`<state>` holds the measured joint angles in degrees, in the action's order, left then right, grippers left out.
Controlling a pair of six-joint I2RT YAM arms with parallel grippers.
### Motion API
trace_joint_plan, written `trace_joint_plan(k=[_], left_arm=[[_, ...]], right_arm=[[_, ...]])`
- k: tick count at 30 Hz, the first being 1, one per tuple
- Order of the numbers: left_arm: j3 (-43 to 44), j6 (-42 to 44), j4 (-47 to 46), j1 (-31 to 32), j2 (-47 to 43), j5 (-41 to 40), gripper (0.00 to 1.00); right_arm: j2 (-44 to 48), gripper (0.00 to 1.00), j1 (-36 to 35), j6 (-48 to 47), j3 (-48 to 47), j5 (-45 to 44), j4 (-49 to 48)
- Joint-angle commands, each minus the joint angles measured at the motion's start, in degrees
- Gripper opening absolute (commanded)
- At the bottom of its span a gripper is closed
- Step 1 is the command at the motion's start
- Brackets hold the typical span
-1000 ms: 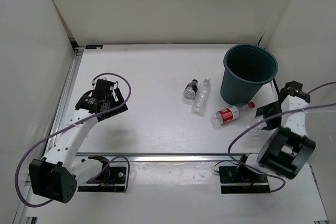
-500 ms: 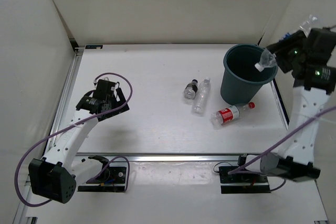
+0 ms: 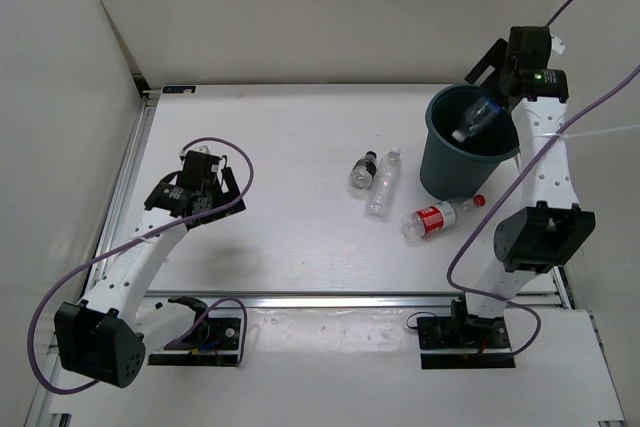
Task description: Put the plastic bottles in the bin
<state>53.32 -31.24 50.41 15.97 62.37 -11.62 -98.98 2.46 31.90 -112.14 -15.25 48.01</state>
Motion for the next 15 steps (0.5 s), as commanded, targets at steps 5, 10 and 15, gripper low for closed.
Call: trace_joint_plan(k=[5, 10, 15], left_arm=[[2.14, 0.83, -1.72, 0.21, -0.93, -1.22, 1.0], [1.09, 0.31, -2.34, 0.21, -1.46, -1.22, 1.0], [-0.05, 0.31, -3.47, 0.21, -2.6, -1.22, 1.0]], right_arm=[[13.78, 1.0, 0.79, 5.79, 2.79, -4.27, 3.84], [27.59, 1.0, 10.52, 18.6, 30.48, 4.42, 7.36], [41.75, 1.0, 14.85, 26.45, 53.92, 10.93, 6.67]])
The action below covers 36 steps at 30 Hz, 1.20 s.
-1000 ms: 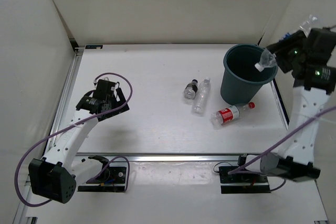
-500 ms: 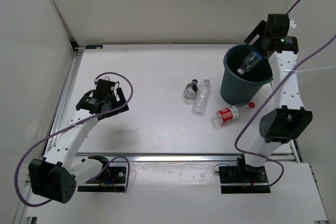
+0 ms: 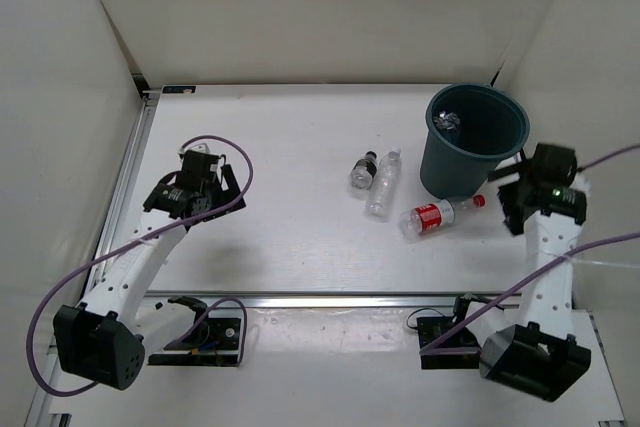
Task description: Put the plastic bottles in the bin
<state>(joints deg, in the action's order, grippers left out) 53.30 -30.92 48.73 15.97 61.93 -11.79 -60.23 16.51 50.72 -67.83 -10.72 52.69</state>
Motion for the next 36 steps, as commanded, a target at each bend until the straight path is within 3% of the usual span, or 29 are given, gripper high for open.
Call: trace_joint_plan(k=[1, 3, 7, 9, 21, 29, 36], left_arm=[[-0.04, -0.02, -1.8, 0.21, -2.17, -1.04, 1.0], [-0.56, -0.02, -1.8, 0.21, -2.78, -1.04, 1.0], [-1.61, -0.54, -1.8, 0.21, -2.78, -0.51, 1.0], [-1.62, -0.55, -1.8, 0.21, -3.31, -0.51, 1.0], [-3.38, -1.6, -1.8, 0.21, -3.31, 2.56, 1.0], [-1.79, -1.08, -0.13, 0.21, -3.31, 3.09, 1.0], [-1.79, -0.55, 0.92, 0.21, -3.31, 4.23, 1.0]], right_arm=[[5.53, 1.0, 0.8, 8.68, 12.61, 6.94, 1.46], [8.18, 1.0, 0.8, 10.18, 20.67, 8.86, -3.0], [7.59, 1.0, 0.8, 9.67, 27.12, 8.88, -8.03], [5.92, 1.0, 0.8, 7.83, 28.63, 13.25, -13.47], [-12.79, 1.0, 0.8, 7.29, 26.61, 20.74, -24.2], [-12.99, 1.0, 0.8, 6.58, 29.34, 22.67, -32.81], [-16.84, 1.0, 0.8, 8.61, 31.18, 22.06, -34.76]])
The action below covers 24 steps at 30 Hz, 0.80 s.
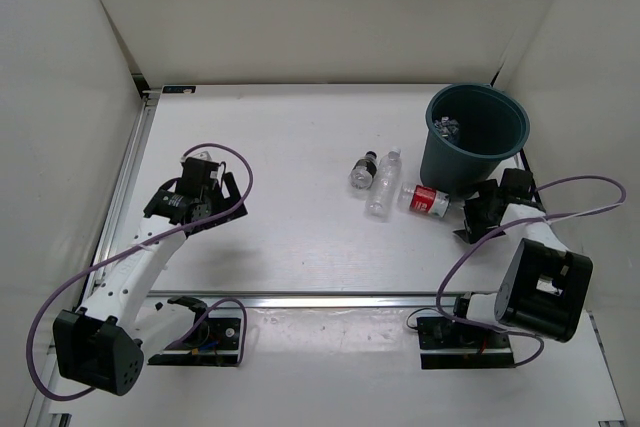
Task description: Put the plastic bottles in the bin
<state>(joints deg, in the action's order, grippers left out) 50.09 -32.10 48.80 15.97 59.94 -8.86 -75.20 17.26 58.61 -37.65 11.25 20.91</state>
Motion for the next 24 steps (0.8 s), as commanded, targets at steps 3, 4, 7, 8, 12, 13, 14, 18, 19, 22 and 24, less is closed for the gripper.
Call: trace_joint_plan(k=[3, 4, 7, 8, 12, 13, 14, 18, 19, 22, 24], left_arm=[[1.95, 1.15, 0.86, 0.21, -0.79, 1.83, 1.0], [1.95, 1.16, 0.86, 0.21, -0.79, 1.83, 1.0], [1.95, 1.16, 1.39, 0.21, -0.79, 1.83, 1.0], [1.95, 1.16, 1.39, 0.21, -0.79, 1.83, 1.0], [1.42, 1.16, 1.39, 0.21, -0.79, 2.36, 1.0], [1.42, 1.16, 1.39, 0.21, -0.79, 2.36, 1.0], [1.42, 1.16, 1.39, 0.21, -0.79, 2.36, 1.0], [0.9, 1.16, 1.39, 0.21, -0.79, 1.66, 1.0], [0.89, 0.55, 1.39, 0.21, -1.31, 1.66, 1.0], [0.36, 0.54, 1.39, 0.21, -1.32, 0.51, 1.0], [0.89, 0.54, 1.39, 0.21, -1.32, -1.41, 1.0]], right_arm=[[-4.07, 1.0, 0.06, 1.24, 1.0, 0.09, -3.5], [-4.69, 1.0, 0.06, 1.24, 1.0, 0.09, -3.5], [-7.24, 0.97, 0.06, 1.77, 1.0, 1.23, -3.5], [-8.72, 0.93, 0.06, 1.77, 0.3, 1.24, -3.5], [-11.72, 0.81, 0.06, 1.24, -2.25, 2.64, 0.17], [-12.42, 0.78, 0.06, 1.24, -2.78, 2.64, 0.97], [-12.43, 0.75, 0.06, 0.55, -2.78, 3.16, 1.94], [-7.52, 0.59, 0.06, -2.09, -4.1, 3.87, 9.31], [-5.77, 0.58, 0.06, -3.84, -3.58, 4.39, 12.29], [5.36, 0.48, 0.06, -8.15, -4.62, 6.6, 20.53], [10.57, 0.45, 0.06, -10.97, -7.78, 6.6, 25.56]])
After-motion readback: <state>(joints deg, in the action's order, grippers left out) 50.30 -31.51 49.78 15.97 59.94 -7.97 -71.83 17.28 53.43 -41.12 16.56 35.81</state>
